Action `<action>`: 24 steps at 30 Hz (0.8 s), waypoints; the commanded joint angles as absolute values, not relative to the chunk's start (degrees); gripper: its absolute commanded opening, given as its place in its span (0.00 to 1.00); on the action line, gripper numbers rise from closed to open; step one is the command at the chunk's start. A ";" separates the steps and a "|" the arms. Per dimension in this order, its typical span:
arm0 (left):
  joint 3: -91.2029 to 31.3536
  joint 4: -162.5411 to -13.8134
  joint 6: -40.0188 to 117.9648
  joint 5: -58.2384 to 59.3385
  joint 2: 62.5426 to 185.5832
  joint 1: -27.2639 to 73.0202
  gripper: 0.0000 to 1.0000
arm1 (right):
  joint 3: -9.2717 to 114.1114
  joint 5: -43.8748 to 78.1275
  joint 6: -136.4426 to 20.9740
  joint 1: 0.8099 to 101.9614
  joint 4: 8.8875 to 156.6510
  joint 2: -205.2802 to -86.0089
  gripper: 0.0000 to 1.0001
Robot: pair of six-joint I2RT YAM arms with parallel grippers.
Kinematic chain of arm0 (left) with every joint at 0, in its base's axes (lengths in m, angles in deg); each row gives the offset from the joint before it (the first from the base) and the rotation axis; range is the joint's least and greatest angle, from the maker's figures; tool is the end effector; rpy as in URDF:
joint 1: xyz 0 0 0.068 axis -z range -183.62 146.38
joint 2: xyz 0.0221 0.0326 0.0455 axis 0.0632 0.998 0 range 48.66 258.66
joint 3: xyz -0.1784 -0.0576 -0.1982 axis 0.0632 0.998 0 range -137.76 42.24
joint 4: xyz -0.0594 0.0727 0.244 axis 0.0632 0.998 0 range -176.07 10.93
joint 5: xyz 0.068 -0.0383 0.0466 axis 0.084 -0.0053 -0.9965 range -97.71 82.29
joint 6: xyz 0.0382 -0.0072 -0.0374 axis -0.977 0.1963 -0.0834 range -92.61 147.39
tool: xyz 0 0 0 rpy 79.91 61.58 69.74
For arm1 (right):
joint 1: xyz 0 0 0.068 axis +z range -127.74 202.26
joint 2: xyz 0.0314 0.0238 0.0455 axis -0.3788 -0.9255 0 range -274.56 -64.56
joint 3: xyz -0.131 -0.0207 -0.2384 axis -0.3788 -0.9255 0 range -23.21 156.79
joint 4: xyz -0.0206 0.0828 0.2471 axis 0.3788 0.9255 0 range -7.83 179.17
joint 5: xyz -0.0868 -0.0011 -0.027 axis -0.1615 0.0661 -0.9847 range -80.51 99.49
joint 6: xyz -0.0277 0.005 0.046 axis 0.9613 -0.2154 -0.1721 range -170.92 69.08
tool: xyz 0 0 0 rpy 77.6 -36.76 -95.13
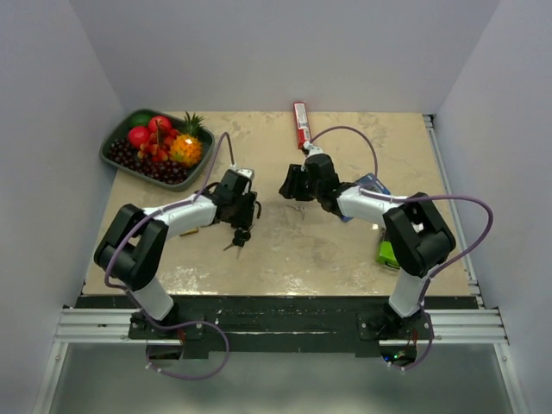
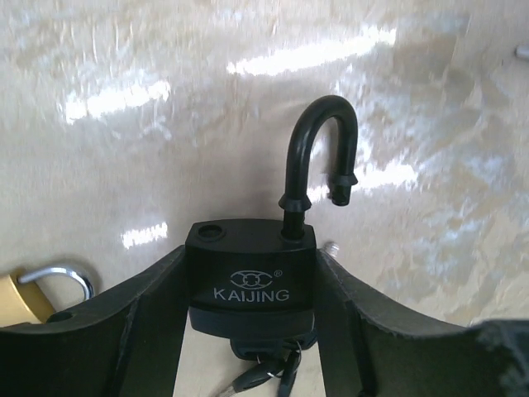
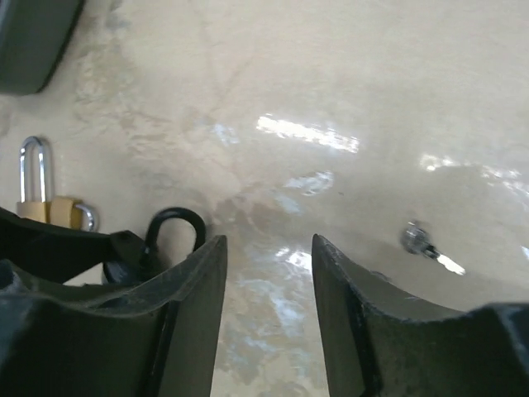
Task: Unlock with the key
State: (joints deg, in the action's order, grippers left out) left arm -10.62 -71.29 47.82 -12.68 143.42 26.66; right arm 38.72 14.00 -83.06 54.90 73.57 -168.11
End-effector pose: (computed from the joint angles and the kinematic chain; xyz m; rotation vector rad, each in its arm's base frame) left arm 0.2818 -0.1609 0.1662 0.1877 2.5640 -0.2287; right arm 0.3325 0.2164 0.1927 -0.0576 2.2381 0.7254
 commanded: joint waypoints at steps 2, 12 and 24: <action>-18.66 -70.35 47.61 -16.15 149.19 26.00 0.00 | 34.71 12.04 -82.47 53.20 71.80 -161.69 0.57; -36.21 -65.16 47.70 -17.91 163.78 22.05 0.00 | 26.81 10.10 -81.16 52.49 72.94 -150.09 0.68; -64.17 -60.50 47.96 -17.73 183.47 16.95 0.00 | 19.77 5.88 -78.69 52.41 79.27 -130.93 0.80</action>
State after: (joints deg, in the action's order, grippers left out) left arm -56.47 -62.96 47.97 -16.07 177.12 18.44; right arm 21.14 8.82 -80.31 52.61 77.03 -136.46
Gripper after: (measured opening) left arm 0.601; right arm 0.795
